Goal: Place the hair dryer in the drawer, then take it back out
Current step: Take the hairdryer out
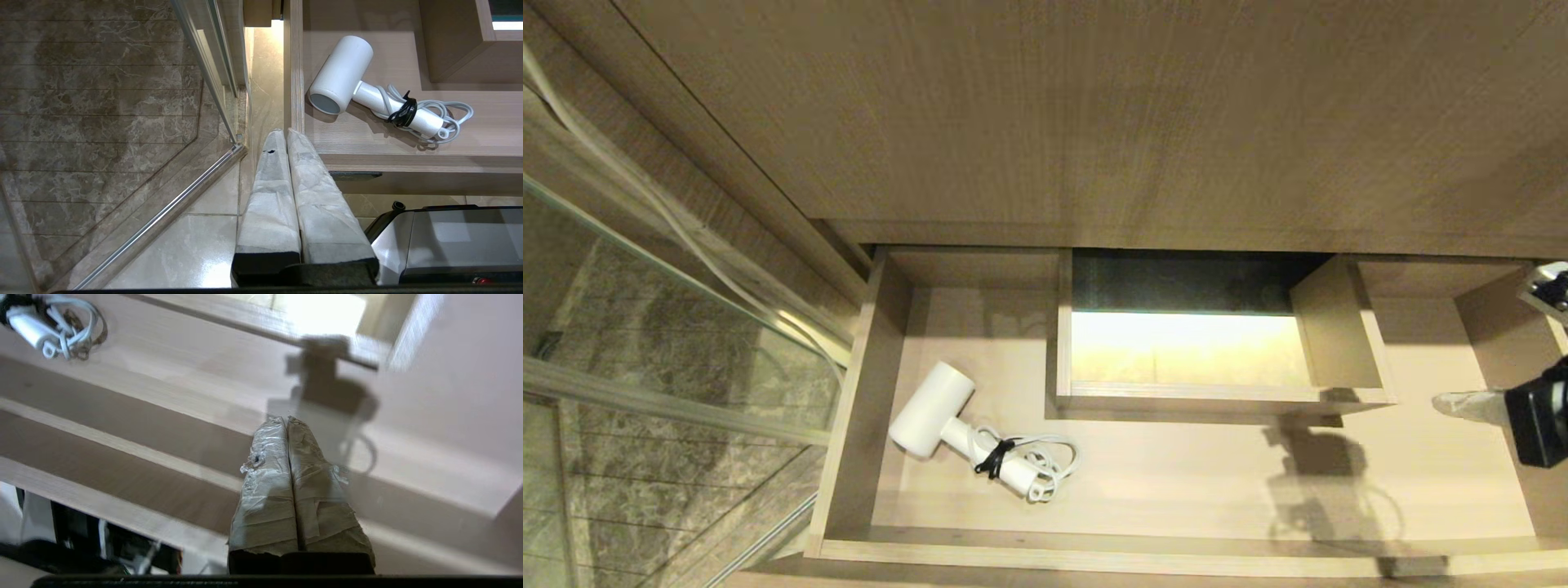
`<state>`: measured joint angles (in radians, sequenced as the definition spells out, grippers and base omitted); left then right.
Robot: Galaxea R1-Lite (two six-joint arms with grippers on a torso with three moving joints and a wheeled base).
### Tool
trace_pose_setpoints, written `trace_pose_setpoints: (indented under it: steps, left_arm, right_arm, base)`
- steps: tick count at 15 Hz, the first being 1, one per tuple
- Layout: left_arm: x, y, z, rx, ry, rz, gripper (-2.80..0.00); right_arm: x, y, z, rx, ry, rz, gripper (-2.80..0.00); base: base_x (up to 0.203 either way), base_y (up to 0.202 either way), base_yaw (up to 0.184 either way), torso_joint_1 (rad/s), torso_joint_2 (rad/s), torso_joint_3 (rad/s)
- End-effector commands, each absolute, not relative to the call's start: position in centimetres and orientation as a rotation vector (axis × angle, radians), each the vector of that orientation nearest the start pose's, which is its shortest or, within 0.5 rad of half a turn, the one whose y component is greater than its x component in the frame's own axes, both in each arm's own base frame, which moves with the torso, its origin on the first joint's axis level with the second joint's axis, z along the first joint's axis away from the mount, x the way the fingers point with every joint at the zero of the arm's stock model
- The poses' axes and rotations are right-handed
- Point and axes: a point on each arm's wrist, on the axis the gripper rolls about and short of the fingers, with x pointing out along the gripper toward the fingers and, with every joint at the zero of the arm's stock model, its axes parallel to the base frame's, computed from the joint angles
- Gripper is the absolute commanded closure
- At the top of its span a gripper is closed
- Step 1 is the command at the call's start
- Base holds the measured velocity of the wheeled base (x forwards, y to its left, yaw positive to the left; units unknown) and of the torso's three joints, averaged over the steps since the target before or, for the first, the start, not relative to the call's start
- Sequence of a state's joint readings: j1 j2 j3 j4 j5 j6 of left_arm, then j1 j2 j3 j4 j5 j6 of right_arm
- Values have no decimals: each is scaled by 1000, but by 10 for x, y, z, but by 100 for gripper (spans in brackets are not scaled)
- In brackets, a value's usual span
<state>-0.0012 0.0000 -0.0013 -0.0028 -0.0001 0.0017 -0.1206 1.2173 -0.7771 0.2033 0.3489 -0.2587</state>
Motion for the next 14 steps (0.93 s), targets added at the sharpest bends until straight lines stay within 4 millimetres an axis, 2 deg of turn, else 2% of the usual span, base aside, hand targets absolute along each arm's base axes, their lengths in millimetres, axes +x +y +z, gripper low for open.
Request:
trace_pose_setpoints:
  steps: [1, 4, 6, 8, 9, 14]
  left_arm:
    - [-23, 0, 76, 2, -5, -2, 0]
    - [-23, 0, 76, 2, -4, -2, 0]
    - [-23, 0, 76, 2, -5, -2, 0]
    - [-23, 0, 76, 2, -3, -2, 0]
    - [-23, 0, 76, 2, -3, -2, 0]
    - [-23, 0, 76, 0, -5, -2, 0]
  right_arm:
    - [109, -7, 202, -78, 500, 247, 0]
    - [45, 0, 162, -64, 405, 176, 0]
    - [17, 3, 132, -34, 341, 128, 0]
    - [2, 2, 100, -32, 303, 55, 0]
    - [-2, 1, 91, -37, 273, 12, 0]
    - [-18, 0, 80, -28, 33, -9, 0]
  base:
    - [0, 0, 0, 0, 0, 0]
    - [0, 0, 0, 0, 0, 0]
    - [0, 0, 0, 0, 0, 0]
    - [0, 0, 0, 0, 0, 0]
    - [0, 0, 0, 0, 0, 0]
    - [0, 0, 0, 0, 0, 0]
